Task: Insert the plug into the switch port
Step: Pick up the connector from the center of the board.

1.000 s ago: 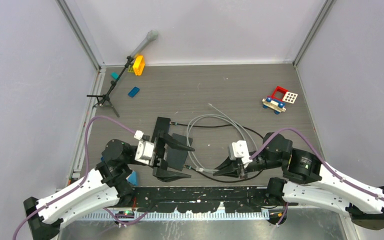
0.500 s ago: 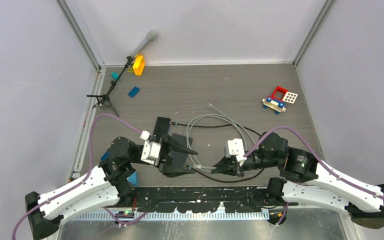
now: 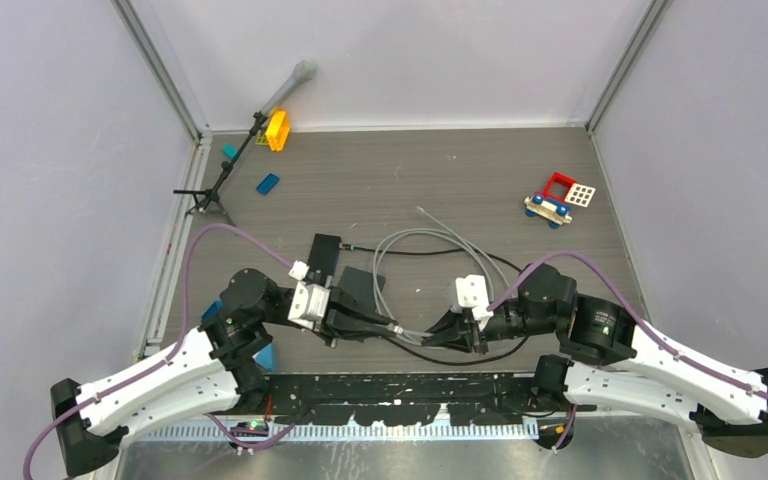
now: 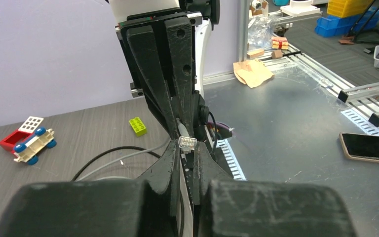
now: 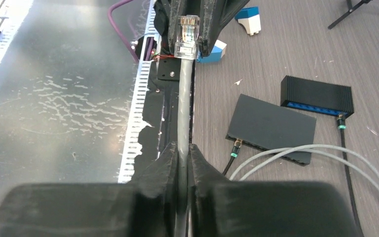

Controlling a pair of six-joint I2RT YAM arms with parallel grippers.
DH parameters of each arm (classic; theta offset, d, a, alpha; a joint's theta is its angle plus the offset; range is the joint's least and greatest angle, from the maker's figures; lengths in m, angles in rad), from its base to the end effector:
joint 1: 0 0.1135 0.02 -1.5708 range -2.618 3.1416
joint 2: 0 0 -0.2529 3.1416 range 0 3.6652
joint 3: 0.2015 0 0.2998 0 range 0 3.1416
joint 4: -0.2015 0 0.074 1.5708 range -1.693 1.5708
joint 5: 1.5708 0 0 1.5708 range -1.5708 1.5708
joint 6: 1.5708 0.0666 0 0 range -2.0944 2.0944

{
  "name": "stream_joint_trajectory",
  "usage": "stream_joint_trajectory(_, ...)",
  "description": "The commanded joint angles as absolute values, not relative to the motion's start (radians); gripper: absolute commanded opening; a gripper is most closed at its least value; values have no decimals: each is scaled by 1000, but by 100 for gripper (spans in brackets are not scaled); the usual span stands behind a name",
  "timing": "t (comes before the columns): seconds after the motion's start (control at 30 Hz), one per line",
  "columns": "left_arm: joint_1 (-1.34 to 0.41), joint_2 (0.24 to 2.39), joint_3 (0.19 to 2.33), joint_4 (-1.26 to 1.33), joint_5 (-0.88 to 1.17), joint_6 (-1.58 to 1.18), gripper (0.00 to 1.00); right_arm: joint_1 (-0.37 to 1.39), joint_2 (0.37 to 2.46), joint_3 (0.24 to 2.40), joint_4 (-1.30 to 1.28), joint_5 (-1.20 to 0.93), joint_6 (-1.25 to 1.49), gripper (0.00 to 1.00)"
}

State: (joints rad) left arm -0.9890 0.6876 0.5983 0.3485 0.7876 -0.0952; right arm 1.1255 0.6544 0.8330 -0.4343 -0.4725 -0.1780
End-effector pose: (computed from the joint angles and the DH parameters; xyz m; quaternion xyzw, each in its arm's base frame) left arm 0.0921 -0.2260 0.3386 0.5176 0.3764 -0.5780 0.5062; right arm 0.0703 0.2177 0.3450 -0.5805 0.5250 0.4359 0.4442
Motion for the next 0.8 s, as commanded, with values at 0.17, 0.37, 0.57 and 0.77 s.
stream_joint_trajectory(0.17, -994, 634, 618, 267, 925, 191, 0, 1129, 696, 829, -197, -441, 54, 47)
stream_joint_trajectory(0.37, -994, 616, 619, 224, 960, 281, 0, 1130, 816, 797, -14, -632, 225, 41)
stream_joint_trajectory(0.57, -994, 627, 628, 195, 945, 283, 0, 1130, 877, 784, 80, -730, 281, 31)
stream_joint_trajectory(0.77, -994, 617, 623, 188, 918, 289, 0, 1129, 887, 780, 75, -761, 275, 5)
